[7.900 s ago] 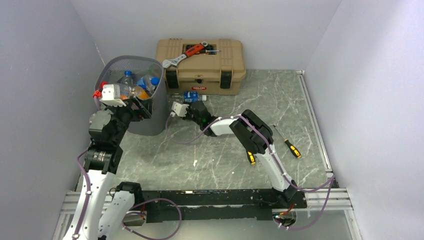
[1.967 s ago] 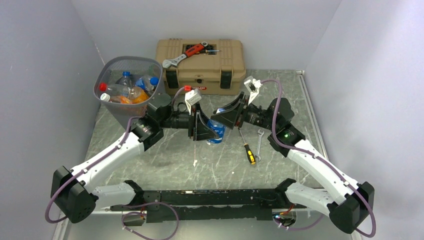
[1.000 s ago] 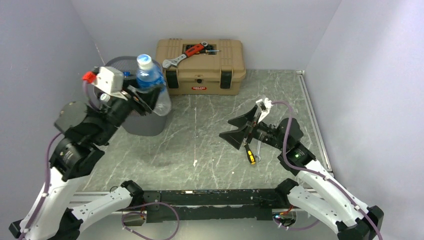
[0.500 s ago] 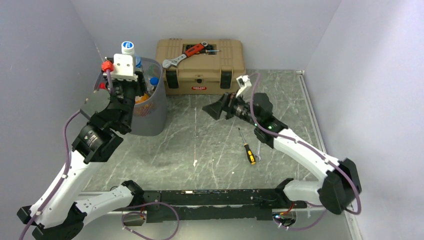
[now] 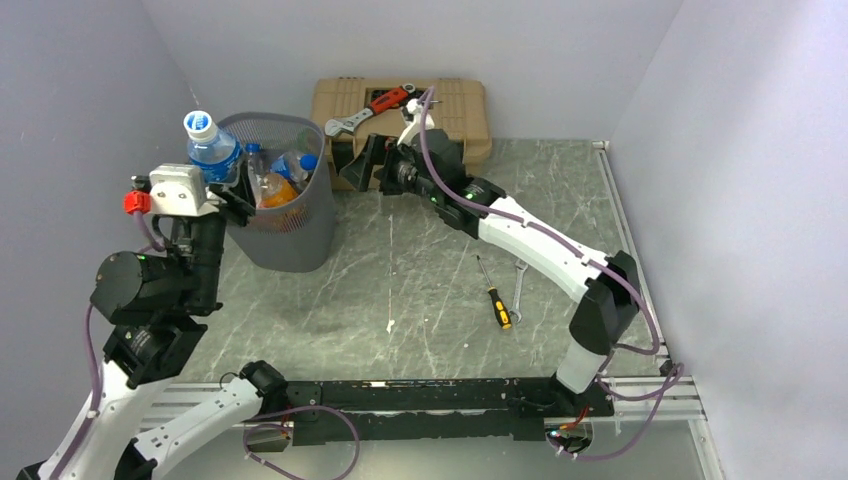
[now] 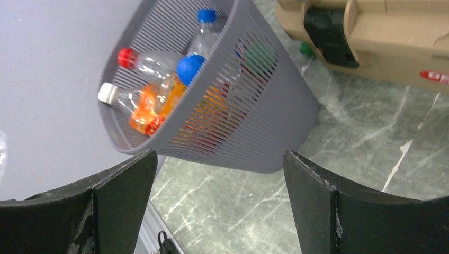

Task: Put the plastic bottles in the bin
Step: Place the plastic bottle in the trash bin.

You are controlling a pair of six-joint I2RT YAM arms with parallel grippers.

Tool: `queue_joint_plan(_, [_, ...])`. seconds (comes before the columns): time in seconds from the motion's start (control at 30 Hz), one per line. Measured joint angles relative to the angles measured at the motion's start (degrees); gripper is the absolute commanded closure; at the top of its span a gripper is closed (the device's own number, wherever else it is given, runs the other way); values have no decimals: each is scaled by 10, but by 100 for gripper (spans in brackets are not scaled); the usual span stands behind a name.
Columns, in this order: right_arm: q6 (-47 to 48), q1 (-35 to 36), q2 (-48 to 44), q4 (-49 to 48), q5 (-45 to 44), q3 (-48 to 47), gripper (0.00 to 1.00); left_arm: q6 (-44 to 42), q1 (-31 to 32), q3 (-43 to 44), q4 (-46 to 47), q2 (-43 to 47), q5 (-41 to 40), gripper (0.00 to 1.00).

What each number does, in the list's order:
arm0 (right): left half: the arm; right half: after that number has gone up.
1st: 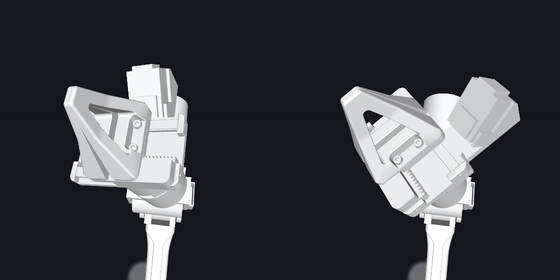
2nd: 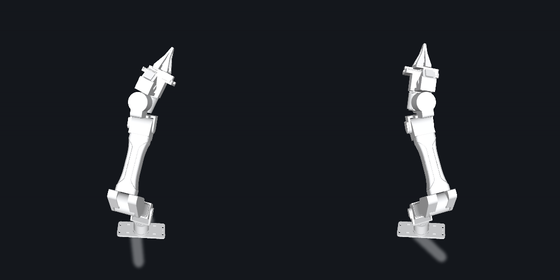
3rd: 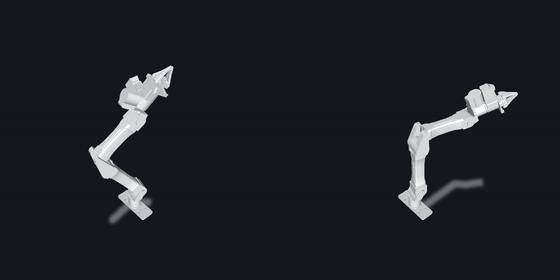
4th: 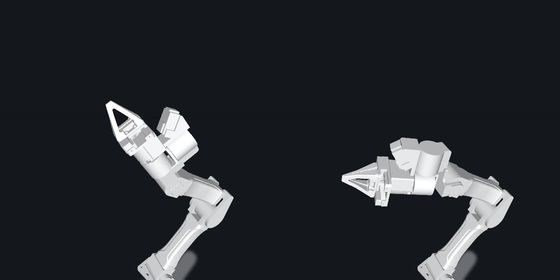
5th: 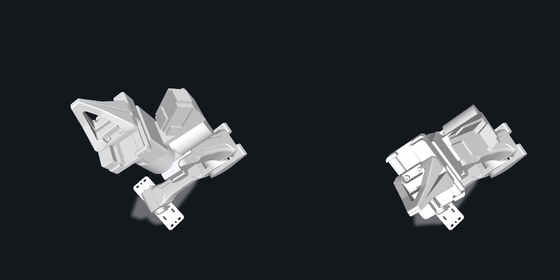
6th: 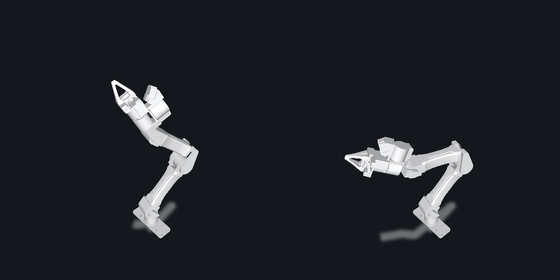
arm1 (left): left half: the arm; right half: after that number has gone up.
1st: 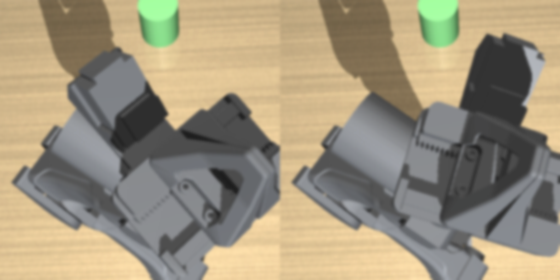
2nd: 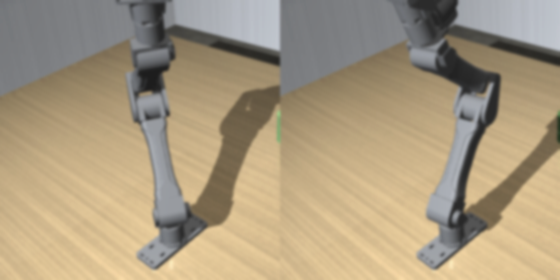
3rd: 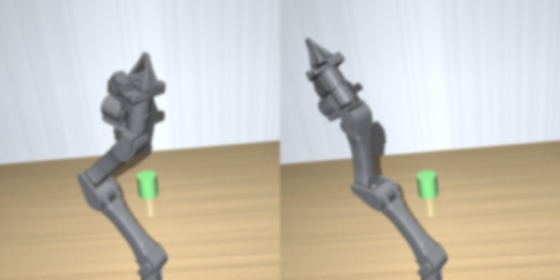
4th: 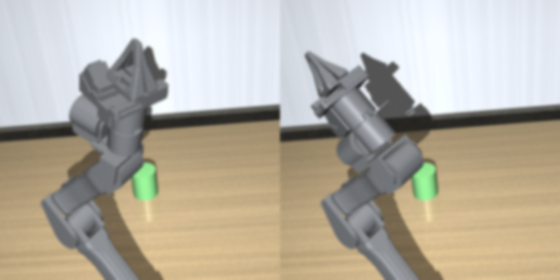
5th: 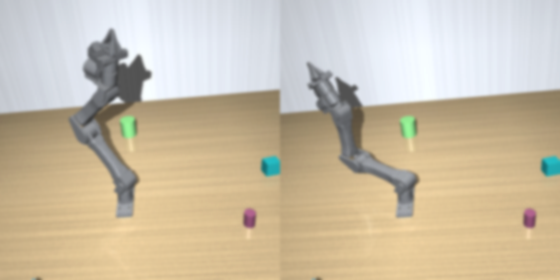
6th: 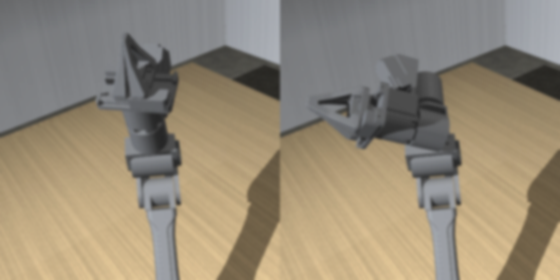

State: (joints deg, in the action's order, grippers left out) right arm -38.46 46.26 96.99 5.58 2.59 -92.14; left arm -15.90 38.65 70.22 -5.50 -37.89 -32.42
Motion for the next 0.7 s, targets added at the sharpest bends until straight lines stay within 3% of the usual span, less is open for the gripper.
queue_joint_plan(0.13, [-17, 12, 32, 27, -5, -14, 9, -20, 0, -14, 15, -9, -1, 100])
queue_joint_plan(0.3, [-24, 33, 113, 74, -4, -129, 12, -29, 0, -24, 15, -27, -3, 100])
queue_joint_plan(0.5, [-45, 46, 161, 90, 10, -197, 17, -32, 0, -40, 16, -13, -1, 100])
queue_joint_plan(0.7, [-65, 46, 215, 117, 19, -259, 28, -63, 0, -48, 61, -9, -3, 100])
